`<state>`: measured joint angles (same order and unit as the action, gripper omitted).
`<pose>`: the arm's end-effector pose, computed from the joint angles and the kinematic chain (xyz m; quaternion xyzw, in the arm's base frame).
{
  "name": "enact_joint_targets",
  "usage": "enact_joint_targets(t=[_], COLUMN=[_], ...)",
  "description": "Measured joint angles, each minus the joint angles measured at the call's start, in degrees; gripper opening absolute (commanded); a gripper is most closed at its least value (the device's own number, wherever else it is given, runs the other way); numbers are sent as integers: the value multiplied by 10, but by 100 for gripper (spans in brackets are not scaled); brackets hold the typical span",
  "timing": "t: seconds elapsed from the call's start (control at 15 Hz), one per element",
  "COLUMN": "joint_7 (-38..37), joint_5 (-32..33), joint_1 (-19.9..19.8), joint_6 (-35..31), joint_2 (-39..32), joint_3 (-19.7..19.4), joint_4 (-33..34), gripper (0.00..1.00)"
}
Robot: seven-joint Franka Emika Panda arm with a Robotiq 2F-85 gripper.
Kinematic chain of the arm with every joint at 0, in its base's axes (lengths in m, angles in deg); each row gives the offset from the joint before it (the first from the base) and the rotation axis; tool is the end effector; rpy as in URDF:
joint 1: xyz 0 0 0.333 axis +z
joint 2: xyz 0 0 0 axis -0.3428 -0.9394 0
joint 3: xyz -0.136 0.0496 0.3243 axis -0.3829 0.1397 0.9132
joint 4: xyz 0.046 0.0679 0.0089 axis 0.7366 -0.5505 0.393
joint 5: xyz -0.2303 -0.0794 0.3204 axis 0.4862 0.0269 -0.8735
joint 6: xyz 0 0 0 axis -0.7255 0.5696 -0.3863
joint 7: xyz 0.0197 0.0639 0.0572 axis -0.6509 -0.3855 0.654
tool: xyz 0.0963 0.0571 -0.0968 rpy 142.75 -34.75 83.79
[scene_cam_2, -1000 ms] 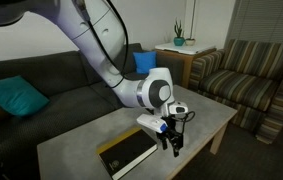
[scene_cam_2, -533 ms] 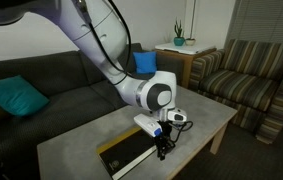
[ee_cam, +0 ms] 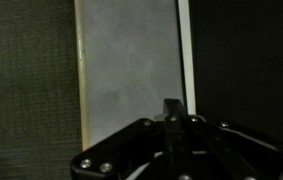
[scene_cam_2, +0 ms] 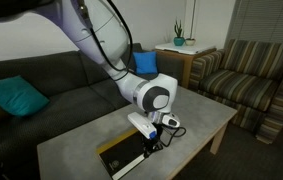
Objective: Open the black and yellow book
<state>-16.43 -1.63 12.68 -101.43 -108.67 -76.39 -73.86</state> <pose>0.6709 -0.1036 -0.1700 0.9781 -0.1208 -0.1692 0.0107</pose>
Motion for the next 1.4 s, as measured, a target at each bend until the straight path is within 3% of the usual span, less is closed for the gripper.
enact_joint_targets(t=[0.33, 1.07, 1.4], joint_7=[66, 120, 101], joint_5=[-19, -22, -12], joint_1=[-21, -21, -2], joint_6=[27, 60, 40], joint_2=[0, 0, 0], joint_3=[24, 39, 10], joint_4=[-8, -10, -9], gripper=[0, 0, 0])
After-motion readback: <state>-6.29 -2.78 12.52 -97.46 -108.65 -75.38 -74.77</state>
